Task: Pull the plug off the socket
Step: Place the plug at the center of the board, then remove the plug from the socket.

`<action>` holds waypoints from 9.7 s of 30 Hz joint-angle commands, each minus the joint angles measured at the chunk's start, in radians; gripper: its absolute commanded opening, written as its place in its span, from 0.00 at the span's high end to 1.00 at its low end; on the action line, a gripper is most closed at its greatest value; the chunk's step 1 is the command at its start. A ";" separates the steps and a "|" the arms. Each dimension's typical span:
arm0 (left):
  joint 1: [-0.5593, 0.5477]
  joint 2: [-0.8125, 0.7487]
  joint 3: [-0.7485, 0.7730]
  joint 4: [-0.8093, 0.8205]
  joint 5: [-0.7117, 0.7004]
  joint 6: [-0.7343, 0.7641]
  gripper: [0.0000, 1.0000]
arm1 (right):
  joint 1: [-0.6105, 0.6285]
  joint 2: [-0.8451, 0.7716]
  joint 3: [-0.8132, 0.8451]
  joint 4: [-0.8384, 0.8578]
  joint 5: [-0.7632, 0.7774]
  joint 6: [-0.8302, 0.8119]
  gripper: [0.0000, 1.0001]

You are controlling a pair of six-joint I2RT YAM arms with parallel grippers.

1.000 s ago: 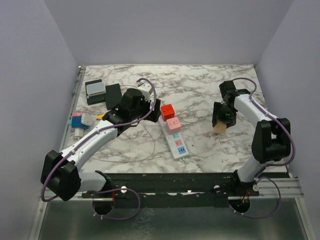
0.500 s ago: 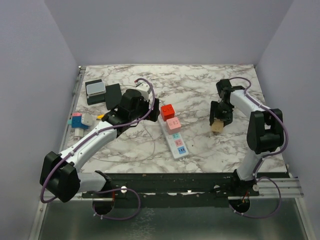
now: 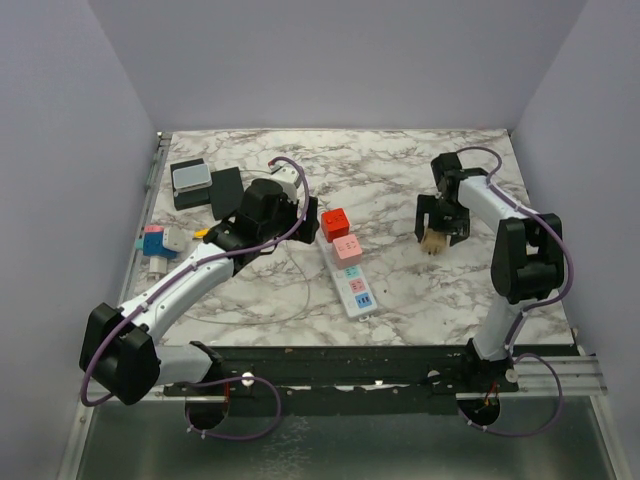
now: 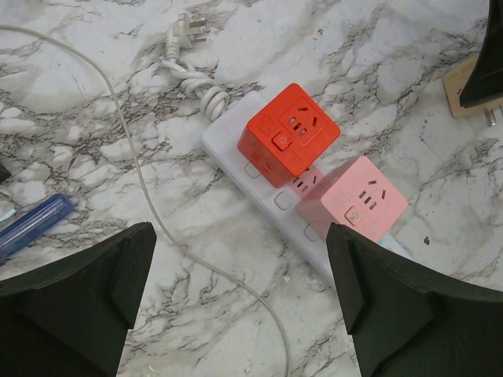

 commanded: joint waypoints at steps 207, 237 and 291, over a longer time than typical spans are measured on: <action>-0.068 0.667 0.295 0.003 -0.044 -0.102 0.44 | 0.787 -0.201 -0.278 0.589 0.380 0.384 1.00; -0.068 0.704 0.311 -0.018 -0.021 -0.094 0.78 | 0.733 -0.216 -0.251 0.554 0.418 0.383 1.00; -0.068 0.724 0.315 -0.016 -0.013 -0.092 0.85 | 0.652 -0.267 -0.286 0.580 0.314 0.394 1.00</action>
